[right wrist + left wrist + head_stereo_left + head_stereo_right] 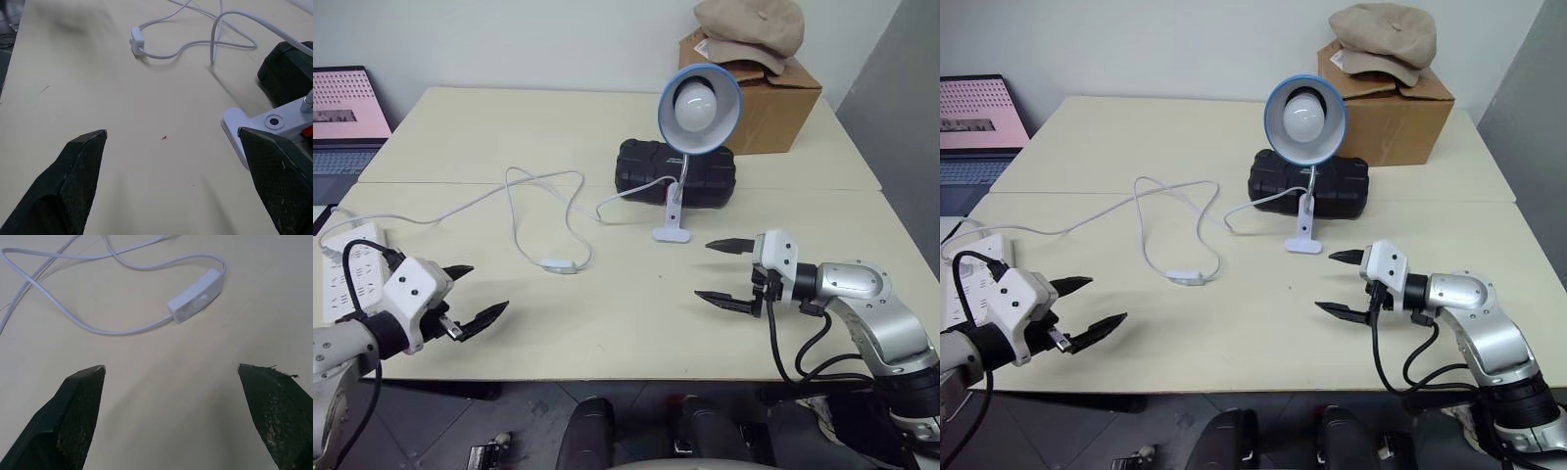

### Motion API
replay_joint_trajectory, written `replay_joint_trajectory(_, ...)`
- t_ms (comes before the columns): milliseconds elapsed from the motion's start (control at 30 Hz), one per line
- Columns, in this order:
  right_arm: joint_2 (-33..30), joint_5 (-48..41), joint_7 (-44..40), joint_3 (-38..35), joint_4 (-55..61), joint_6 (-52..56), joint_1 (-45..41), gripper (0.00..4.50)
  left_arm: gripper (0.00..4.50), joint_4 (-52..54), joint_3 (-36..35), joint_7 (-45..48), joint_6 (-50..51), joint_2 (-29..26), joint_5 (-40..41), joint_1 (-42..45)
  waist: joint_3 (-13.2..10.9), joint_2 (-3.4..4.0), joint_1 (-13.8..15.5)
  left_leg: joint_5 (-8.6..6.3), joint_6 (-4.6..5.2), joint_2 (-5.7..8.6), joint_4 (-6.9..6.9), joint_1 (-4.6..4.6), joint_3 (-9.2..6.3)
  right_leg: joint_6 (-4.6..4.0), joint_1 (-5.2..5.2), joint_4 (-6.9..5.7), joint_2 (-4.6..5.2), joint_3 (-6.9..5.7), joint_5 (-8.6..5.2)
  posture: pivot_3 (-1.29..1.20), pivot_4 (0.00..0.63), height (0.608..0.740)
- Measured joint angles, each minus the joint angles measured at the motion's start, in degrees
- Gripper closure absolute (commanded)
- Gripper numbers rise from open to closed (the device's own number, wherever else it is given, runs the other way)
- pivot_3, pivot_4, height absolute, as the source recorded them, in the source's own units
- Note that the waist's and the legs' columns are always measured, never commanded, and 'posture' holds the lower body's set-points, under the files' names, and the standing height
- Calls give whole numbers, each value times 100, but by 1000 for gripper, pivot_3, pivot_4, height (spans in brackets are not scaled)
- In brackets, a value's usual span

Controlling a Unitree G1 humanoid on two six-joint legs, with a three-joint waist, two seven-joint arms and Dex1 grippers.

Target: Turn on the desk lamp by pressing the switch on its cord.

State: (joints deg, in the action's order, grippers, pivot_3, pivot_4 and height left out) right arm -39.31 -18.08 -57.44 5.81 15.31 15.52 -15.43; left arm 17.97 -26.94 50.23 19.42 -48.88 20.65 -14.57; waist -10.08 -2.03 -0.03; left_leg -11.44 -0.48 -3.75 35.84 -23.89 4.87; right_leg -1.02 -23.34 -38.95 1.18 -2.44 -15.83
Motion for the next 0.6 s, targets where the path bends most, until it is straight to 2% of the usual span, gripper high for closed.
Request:
replay_joint_trajectory(333,74,59,2,58,0,14,-92,0,12,192,1,-184,-23,97,-43,42,0,0,0,0,0,0,0,0,0,1,1,0,0,0,1,0,150,740)
replay_joint_trajectory(600,130,61,49,123,63,177,-99,0,12,-175,8,217,-750,103,-68,259,0,0,1,0,0,0,0,0,0,1,1,-1,0,0,1,0,150,740)
